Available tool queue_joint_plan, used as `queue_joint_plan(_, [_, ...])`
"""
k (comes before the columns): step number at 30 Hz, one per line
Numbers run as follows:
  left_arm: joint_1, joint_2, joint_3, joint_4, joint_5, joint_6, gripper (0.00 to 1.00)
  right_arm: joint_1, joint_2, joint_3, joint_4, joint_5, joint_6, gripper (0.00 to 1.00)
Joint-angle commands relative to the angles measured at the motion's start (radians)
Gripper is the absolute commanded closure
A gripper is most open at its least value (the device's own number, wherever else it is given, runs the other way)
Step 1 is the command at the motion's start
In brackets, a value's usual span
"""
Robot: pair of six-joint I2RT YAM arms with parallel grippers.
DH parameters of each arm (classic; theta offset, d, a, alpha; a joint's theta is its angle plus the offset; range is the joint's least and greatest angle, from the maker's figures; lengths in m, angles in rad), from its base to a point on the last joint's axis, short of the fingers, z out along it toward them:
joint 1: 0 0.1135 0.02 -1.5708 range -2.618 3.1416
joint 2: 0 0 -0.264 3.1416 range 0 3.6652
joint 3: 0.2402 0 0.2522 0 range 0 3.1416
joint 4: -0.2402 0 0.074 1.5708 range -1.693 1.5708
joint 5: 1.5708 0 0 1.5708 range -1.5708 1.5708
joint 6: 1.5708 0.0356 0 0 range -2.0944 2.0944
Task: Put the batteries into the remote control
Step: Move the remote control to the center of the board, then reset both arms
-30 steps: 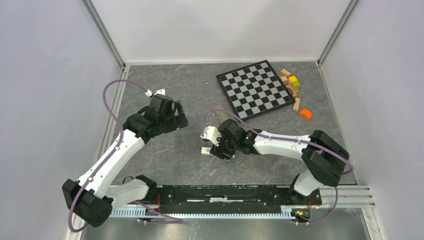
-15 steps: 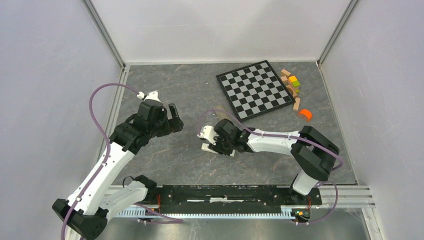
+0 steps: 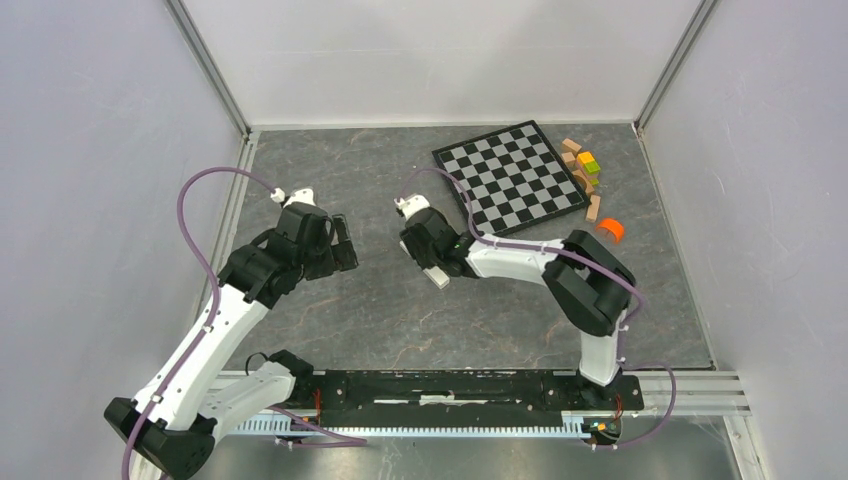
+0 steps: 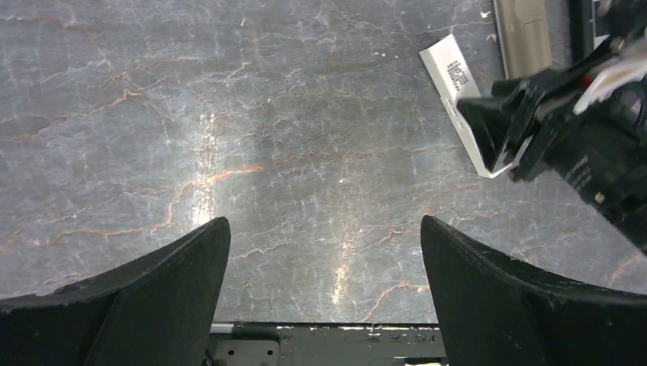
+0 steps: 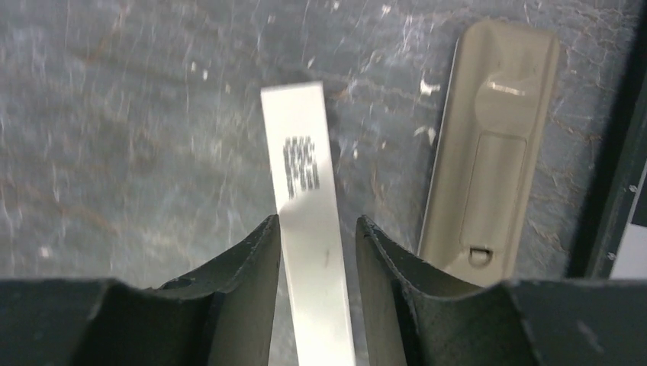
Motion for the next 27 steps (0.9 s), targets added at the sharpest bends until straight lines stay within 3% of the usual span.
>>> queue_joint_plan(1, [0.002,0.002,0.047,-0.047,-0.056,-0.083,0.00,-0.033,0.077,0.100,0.018,0.036,0.168,0.53])
queue_joint_plan(7, [0.003,-0.031,0.037,-0.033,-0.054,-0.117,0.00,-0.063,0.059,0.096,0.037,-0.032,0.183,0.43])
queue_joint_plan(10, [0.002,-0.065,0.015,0.033,0.049,-0.019,0.00,-0.070,-0.022,0.056,0.053,-0.058,0.156,0.34])
queue_joint_plan(15, [0.002,-0.139,0.000,0.074,0.101,0.027,0.00,-0.083,-0.226,-0.045,0.029,-0.062,0.130,0.14])
queue_joint_plan(22, [0.003,-0.173,0.112,0.037,0.126,0.081,0.00,-0.097,-0.665,-0.238,-0.136,0.183,0.093,0.02])
queue_joint_plan(27, [0.003,-0.189,0.205,0.013,0.131,0.120,0.00,-0.098,-0.995,-0.282,-0.305,0.388,0.030,0.02])
